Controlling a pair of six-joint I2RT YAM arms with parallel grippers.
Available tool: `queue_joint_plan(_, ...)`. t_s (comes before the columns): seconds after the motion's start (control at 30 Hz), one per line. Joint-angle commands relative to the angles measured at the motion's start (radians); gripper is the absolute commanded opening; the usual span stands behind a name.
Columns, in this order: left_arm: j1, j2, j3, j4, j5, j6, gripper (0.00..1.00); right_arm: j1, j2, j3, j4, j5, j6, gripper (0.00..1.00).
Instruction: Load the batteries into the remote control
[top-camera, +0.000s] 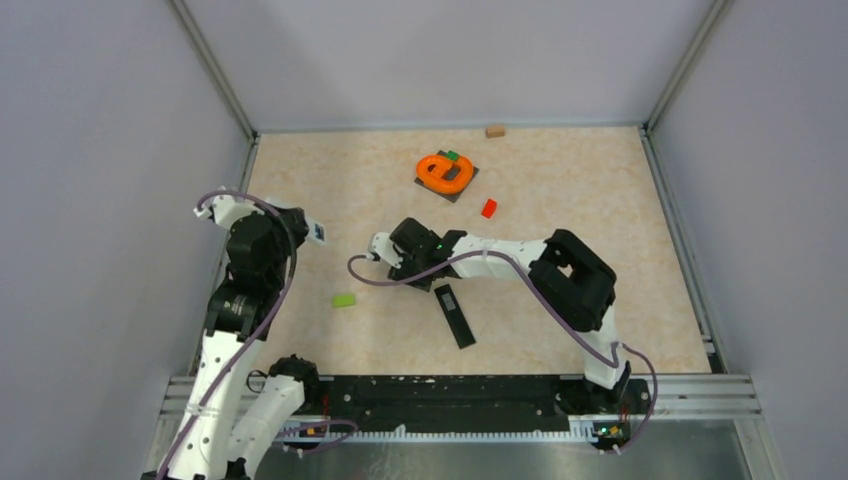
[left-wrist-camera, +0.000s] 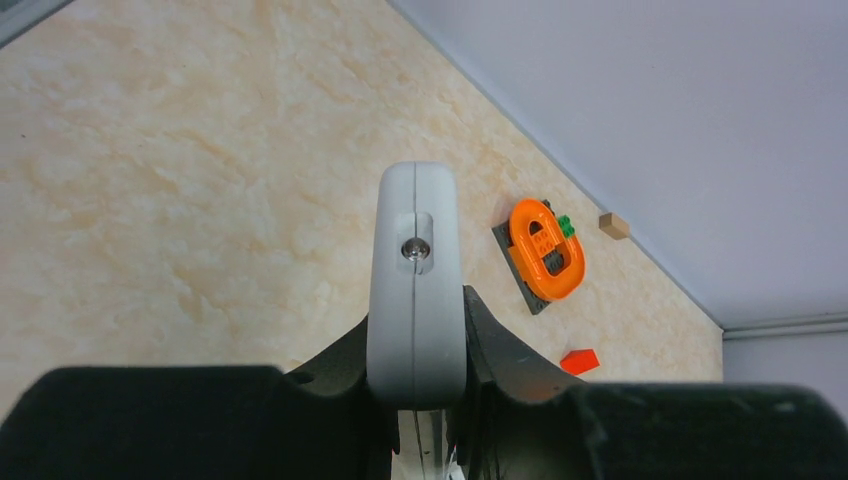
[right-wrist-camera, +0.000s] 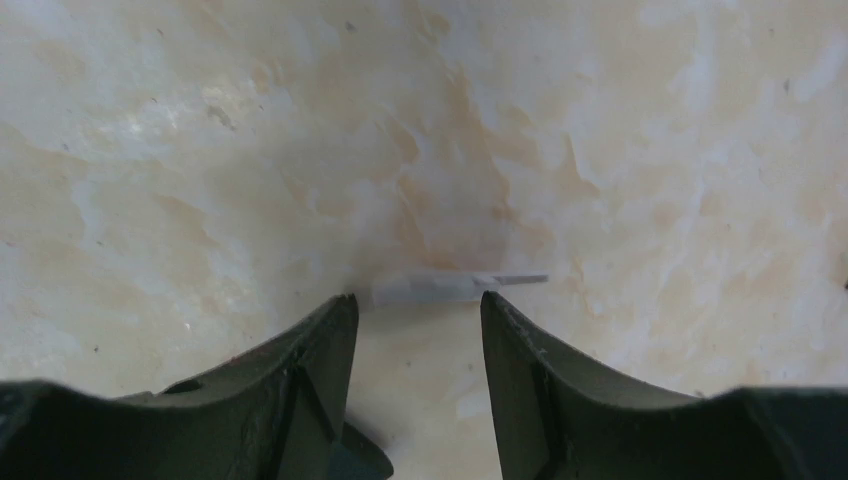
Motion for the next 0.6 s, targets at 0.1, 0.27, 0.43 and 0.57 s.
queue_joint_plan(0.1, 0.034, 0.012, 0.047, 0.0, 0.012, 0.026, 0.0, 0.003, 0.07, 0.123, -0.127, -0.061, -0.151, 0.52)
queue_joint_plan(0.27, 0.047, 0.03, 0.04, 0.014, 0.043, 0.022, 0.0, -0.008, 0.122, 0.168, -0.171, -0.072, -0.163, 0.49)
queue_joint_plan(0.43, 0.051, 0.04, 0.039, 0.023, 0.057, 0.023, 0.0, -0.028, 0.147, 0.212, -0.208, -0.079, -0.142, 0.27)
queue_joint_plan(0.57, 0.054, 0.046, 0.037, 0.028, 0.064, 0.02, 0.0, -0.038, 0.155, 0.25, -0.212, -0.071, -0.077, 0.14)
